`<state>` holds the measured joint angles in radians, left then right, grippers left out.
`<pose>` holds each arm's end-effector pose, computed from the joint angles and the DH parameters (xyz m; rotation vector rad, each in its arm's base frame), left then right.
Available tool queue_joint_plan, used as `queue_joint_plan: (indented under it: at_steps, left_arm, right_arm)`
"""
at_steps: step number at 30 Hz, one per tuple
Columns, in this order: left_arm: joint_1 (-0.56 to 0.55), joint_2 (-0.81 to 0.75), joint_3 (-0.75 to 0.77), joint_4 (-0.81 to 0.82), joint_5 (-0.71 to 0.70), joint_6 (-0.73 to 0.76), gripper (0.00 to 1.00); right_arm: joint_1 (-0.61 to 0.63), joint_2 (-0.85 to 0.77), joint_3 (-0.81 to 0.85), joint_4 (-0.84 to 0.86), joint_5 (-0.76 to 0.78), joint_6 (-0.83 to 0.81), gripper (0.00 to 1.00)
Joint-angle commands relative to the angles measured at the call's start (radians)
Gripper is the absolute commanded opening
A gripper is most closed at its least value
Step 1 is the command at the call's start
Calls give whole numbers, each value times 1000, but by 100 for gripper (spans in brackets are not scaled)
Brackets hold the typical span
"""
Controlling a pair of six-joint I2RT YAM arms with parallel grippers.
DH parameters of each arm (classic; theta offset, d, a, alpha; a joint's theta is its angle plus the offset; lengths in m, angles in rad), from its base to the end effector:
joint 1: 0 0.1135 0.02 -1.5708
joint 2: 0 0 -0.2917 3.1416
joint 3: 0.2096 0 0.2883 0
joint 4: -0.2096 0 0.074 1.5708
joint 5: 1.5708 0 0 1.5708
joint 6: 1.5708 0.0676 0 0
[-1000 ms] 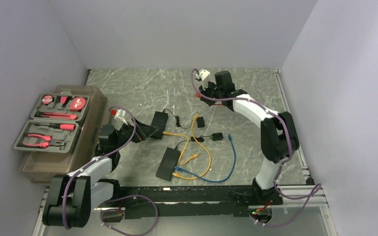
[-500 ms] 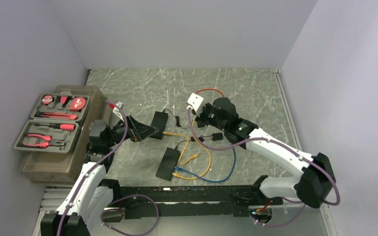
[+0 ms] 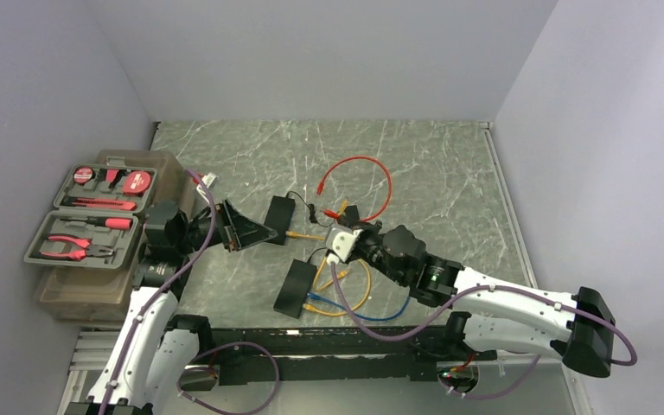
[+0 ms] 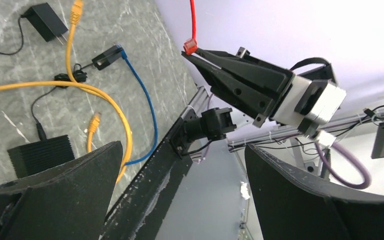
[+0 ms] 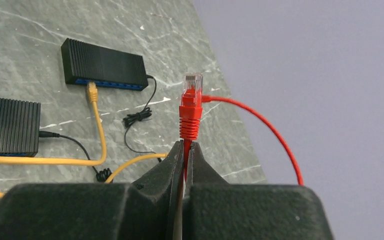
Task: Insert the plug into the switch port
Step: Pick up the connector from the center of the board.
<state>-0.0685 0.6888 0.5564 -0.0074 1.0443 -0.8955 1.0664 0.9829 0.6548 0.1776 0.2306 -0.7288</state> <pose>0.1847 -0.0713 0.3061 0.0961 1.9113 -1.5623 0.1502 0.2401 0.3012 -1.2301 1.1987 0.0517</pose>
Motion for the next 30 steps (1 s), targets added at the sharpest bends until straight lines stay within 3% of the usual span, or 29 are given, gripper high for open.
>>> queue_joint_plan:
  at_steps: [1,7,16,30]
  left_arm:
    - [2,-24,80,-101,63,7,99]
    - [1,-34,133,-223,66,56,99]
    - [1,-39,136,-217,70,0,99]
    - [1,-2,154,-175,82,-59,81]
  right_arm:
    - [74,-31,-29,188,127,-140,0]
    - [170,33,-54,333,242,-313,0]
    - [287,163,-42,509,354,-537,0]
    - [358,290,21,602,357,-700,0]
